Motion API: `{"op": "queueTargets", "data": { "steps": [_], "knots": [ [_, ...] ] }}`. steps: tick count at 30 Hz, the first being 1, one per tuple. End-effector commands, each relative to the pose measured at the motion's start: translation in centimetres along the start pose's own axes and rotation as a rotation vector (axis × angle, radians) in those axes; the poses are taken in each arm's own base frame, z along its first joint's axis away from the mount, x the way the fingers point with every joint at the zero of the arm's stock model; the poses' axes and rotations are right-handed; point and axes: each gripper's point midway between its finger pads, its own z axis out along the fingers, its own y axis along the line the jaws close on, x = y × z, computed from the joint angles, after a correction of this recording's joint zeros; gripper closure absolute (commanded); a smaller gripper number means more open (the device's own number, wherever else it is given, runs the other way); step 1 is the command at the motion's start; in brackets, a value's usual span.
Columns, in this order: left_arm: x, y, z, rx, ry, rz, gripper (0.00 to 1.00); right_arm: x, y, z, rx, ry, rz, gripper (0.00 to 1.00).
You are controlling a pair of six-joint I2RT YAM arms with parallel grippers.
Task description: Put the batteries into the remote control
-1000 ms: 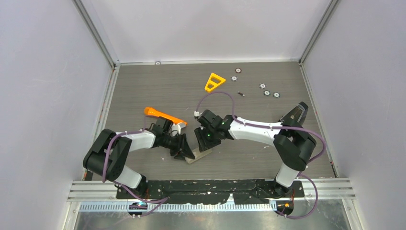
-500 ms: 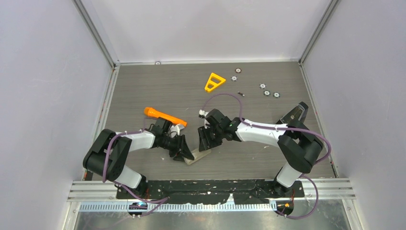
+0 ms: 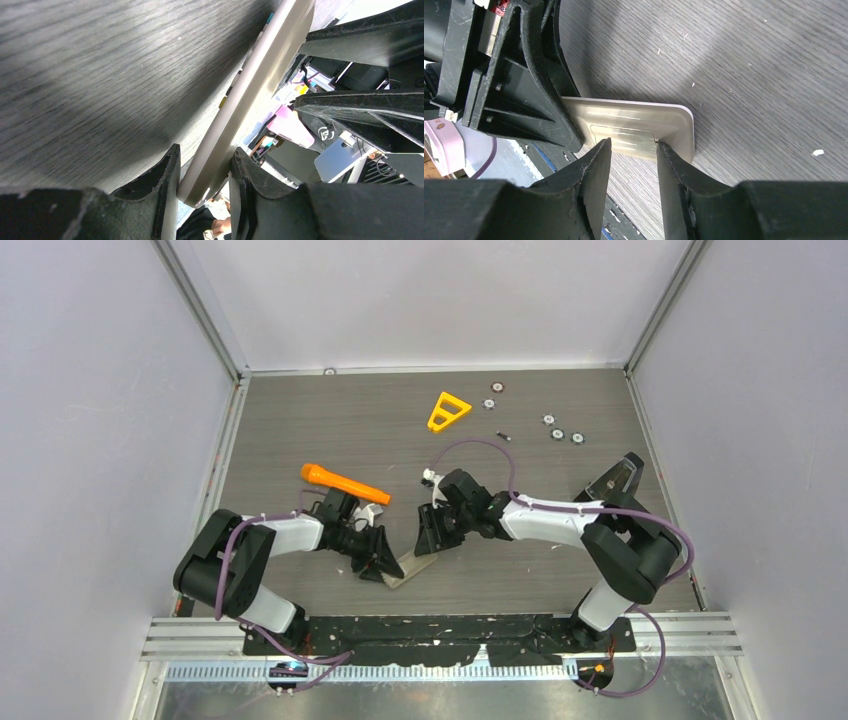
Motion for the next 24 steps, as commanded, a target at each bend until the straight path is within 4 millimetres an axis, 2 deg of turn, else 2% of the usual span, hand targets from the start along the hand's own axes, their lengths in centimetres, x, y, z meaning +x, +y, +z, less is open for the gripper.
{"op": "queueTargets", "data": {
  "steps": [1, 12, 16, 19, 21, 24],
  "knots": [
    [-3.1, 1.4, 0.7, -0.104, -0.136, 0.037, 1.00, 0.7, 6.1, -0.7, -0.263, 0.032, -0.016, 0.57],
    [-3.4, 2.3, 0.4, -0.128, -0.160, -0.019, 1.00, -2.5, 8.4, -4.7, -0.312, -0.092, -0.026, 0.57],
    [-3.5, 2.5, 0.3, -0.133, -0.165, -0.027, 1.00, -3.9, 8.4, -6.0, -0.298, -0.150, -0.023, 0.58],
    [-3.4, 2.4, 0.4, -0.128, -0.162, -0.023, 1.00, -4.5, 5.7, -5.9, -0.147, -0.184, -0.007, 0.54],
    [-3.5, 2.3, 0.4, -0.122, -0.159, -0.017, 1.00, -5.9, 3.5, -5.8, -0.028, -0.245, 0.009, 0.50],
    [-3.4, 2.1, 0.3, -0.113, -0.155, -0.008, 1.00, -7.6, 1.6, -5.8, 0.084, -0.309, 0.014, 0.45]
  ]
}}
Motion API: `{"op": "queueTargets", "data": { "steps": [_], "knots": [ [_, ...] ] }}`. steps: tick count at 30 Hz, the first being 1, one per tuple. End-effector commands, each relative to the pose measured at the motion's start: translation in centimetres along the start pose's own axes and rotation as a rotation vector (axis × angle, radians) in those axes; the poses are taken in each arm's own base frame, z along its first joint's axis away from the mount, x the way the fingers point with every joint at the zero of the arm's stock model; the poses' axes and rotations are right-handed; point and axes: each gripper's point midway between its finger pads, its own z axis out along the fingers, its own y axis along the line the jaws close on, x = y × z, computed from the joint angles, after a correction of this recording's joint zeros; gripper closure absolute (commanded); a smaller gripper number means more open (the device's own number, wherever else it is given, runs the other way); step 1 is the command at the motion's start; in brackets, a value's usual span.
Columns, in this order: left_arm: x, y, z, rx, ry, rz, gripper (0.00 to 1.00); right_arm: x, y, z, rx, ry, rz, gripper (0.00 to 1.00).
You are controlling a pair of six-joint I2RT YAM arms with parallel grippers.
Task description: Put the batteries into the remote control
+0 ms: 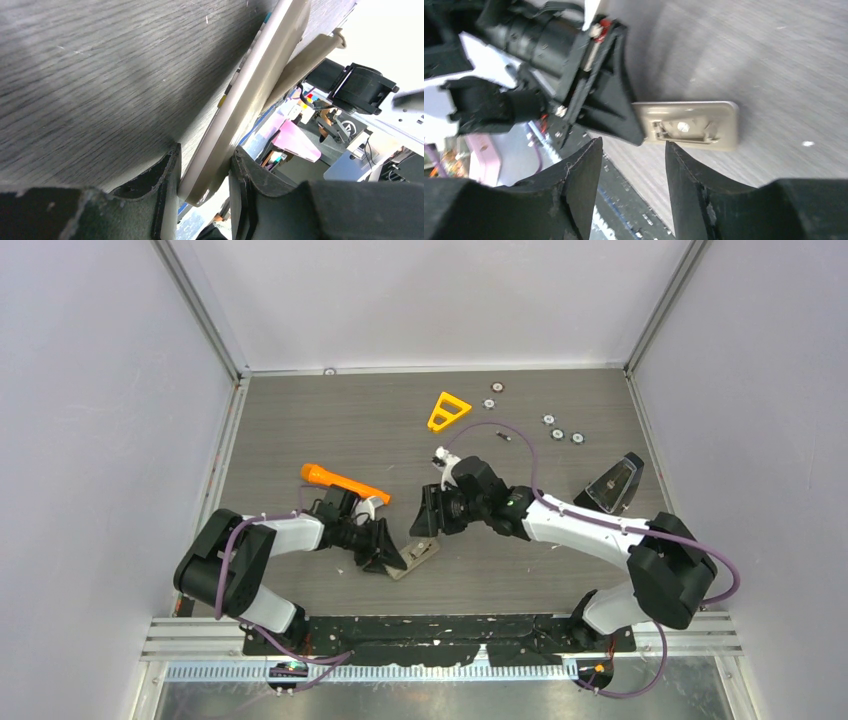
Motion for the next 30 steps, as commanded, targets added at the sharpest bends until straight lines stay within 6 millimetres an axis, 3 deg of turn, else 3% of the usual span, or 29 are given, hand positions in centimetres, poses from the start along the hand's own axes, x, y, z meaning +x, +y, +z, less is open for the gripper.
{"op": "queueTargets", "data": {
  "steps": [1, 6, 14, 20, 30],
  "knots": [
    [-1.1, 2.4, 0.2, -0.118, -0.063, -0.038, 1.00, -4.0, -2.3, -0.4, 0.182, -0.139, -0.030, 0.44],
    [-1.3, 1.8, -0.1, -0.114, -0.060, -0.006, 1.00, -4.9, -3.9, -0.8, 0.281, -0.176, -0.035, 0.41],
    [-2.0, 1.2, -0.7, -0.126, -0.091, 0.036, 1.00, -1.9, -5.4, 0.6, 0.337, -0.030, -0.075, 0.32],
    [-3.9, -0.9, -2.9, -0.192, -0.188, 0.201, 1.00, -1.5, -7.7, 1.8, 0.490, -0.031, -0.071, 0.29],
    [-7.2, -3.6, -6.9, -0.478, -0.379, 0.546, 1.00, -0.9, -11.5, -2.3, 0.690, -0.152, 0.029, 0.30]
  ]
}}
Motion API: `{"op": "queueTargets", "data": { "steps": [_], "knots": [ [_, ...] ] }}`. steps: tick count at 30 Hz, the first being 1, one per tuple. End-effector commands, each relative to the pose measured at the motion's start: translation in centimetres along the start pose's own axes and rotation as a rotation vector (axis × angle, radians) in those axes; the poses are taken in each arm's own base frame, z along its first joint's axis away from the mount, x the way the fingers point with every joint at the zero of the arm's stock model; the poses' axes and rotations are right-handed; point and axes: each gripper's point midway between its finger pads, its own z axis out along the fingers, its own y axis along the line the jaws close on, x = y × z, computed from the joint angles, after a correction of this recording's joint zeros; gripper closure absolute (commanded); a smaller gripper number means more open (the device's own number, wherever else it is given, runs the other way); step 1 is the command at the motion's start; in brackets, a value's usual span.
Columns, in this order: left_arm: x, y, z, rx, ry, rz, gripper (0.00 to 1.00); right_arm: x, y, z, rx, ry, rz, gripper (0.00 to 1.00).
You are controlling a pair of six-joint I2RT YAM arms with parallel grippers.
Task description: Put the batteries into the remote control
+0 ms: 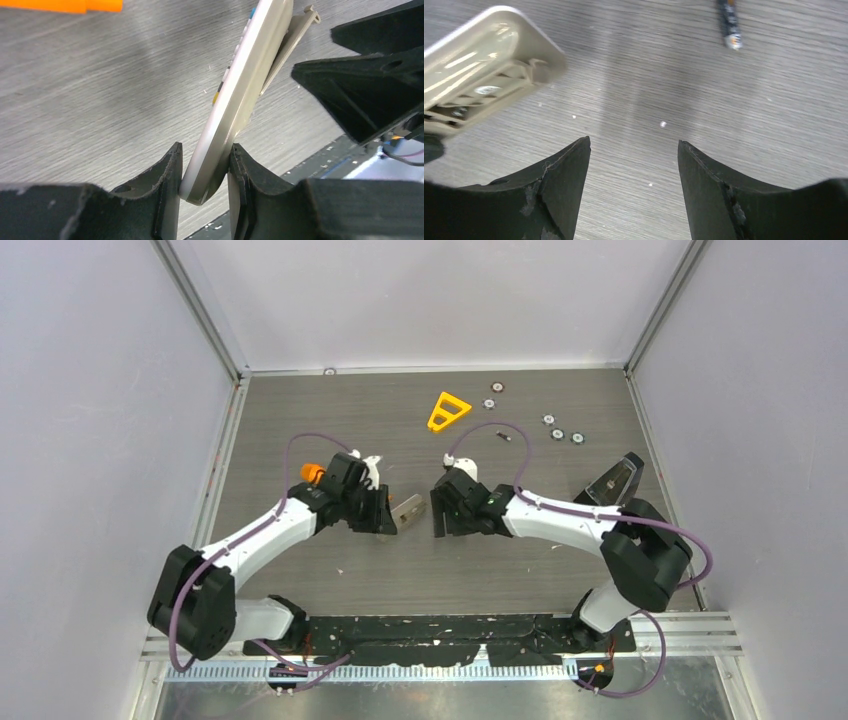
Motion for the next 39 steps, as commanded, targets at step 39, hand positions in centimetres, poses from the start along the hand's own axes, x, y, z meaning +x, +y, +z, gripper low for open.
{"op": "queueTargets", "data": {
  "steps": [39],
  "knots": [
    [6.0, -11.5, -8.5, 0.405, 0.169, 0.649, 1.00, -1.5, 6.4, -19.2, -0.879, -0.297, -0.405, 0.04]
  ]
}}
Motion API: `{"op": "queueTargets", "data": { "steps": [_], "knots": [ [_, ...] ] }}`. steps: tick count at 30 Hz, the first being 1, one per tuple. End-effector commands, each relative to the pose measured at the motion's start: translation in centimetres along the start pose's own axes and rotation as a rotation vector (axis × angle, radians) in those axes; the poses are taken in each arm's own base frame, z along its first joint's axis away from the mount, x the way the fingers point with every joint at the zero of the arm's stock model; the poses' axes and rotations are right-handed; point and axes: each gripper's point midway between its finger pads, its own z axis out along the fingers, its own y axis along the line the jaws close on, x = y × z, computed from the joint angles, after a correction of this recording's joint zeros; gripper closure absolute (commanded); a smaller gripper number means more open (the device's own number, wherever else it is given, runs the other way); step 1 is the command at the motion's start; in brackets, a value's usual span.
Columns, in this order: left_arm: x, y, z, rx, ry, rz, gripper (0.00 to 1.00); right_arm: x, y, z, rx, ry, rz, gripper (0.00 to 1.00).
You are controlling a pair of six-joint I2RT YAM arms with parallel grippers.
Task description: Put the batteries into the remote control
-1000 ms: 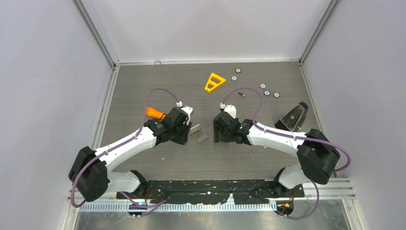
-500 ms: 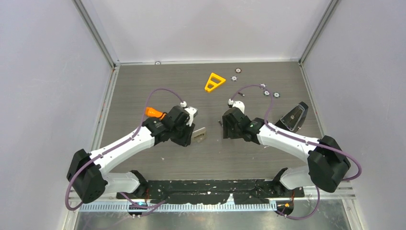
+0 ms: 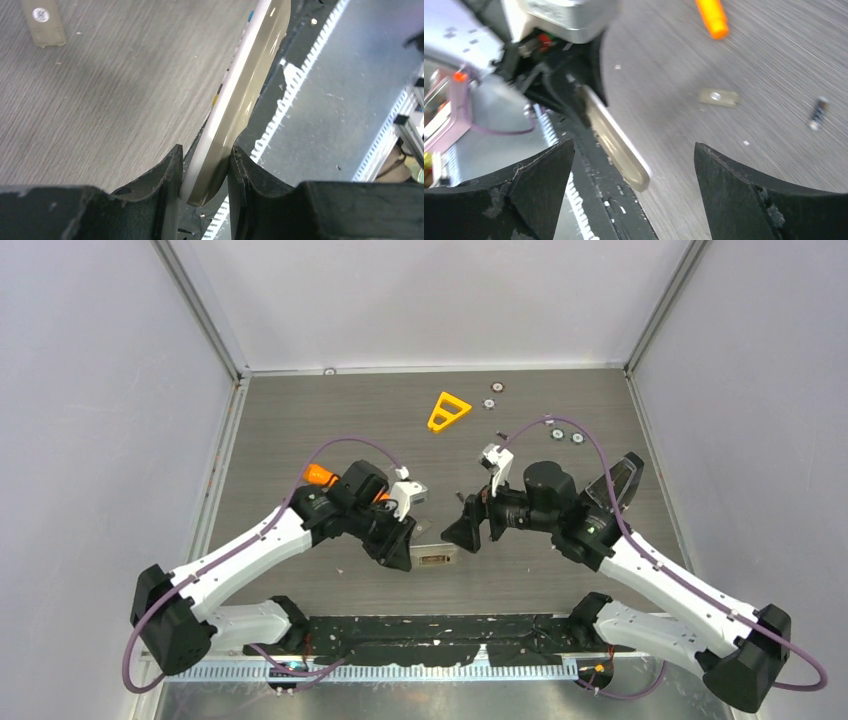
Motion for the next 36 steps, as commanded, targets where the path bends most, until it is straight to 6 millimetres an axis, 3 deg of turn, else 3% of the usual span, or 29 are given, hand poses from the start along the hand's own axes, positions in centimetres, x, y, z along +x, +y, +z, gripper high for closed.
{"op": "queueTargets", "data": {
  "steps": [1, 6, 10, 14, 17, 20, 26, 27, 30, 33, 34, 36],
  "knots": [
    [-1.3, -3.6, -2.5, 0.158, -0.053, 0.133, 1.00, 0.4, 4.9, -0.5, -0.304, 0.027, -0.113, 0.04],
    [-1.4, -4.6, -3.9, 0.188, -0.074, 0.206, 1.00, 1.5, 6.6, 0.3, -0.384, 0.118, -0.156, 0.04],
    [-1.3, -5.2, -4.6, 0.209, -0.079, 0.245, 1.00, 3.0, 7.9, 0.2, -0.455, 0.195, -0.175, 0.11],
    [-1.2, -5.3, -4.8, 0.214, -0.081, 0.257, 1.00, 3.8, 7.9, 0.2, -0.451, 0.240, -0.151, 0.29],
    [-1.2, -5.4, -5.0, 0.214, -0.087, 0.261, 0.99, 3.9, 8.1, 0.3, -0.457, 0.248, -0.111, 0.52],
    [-1.6, -5.7, -5.3, 0.215, -0.112, 0.271, 0.90, 3.2, 8.8, 0.6, -0.487, 0.206, -0.083, 0.70],
    [-3.3, -7.4, -6.6, 0.257, -0.217, 0.248, 0.50, 2.0, 9.7, 0.2, -0.514, 0.104, 0.015, 0.85],
    [-3.7, -7.7, -6.8, 0.266, -0.248, 0.241, 0.45, 1.0, 10.0, 0.1, -0.518, 0.051, 0.004, 0.86],
    [-5.8, -8.8, -7.6, 0.298, -0.375, 0.200, 0.39, 0.0, 9.9, -0.1, -0.493, -0.014, 0.065, 0.89],
    [-7.7, -10.1, -8.7, 0.361, -0.517, 0.100, 0.38, -2.2, 10.2, -0.8, -0.483, -0.132, 0.112, 0.89],
    [-8.3, -10.2, -9.0, 0.369, -0.566, 0.069, 0.38, -2.0, 10.1, -0.9, -0.482, -0.136, 0.157, 0.89],
    [-9.5, -10.1, -9.8, 0.388, -0.678, -0.016, 0.37, -3.6, 10.9, -1.9, -0.530, -0.229, 0.188, 0.89]
  ]
}}
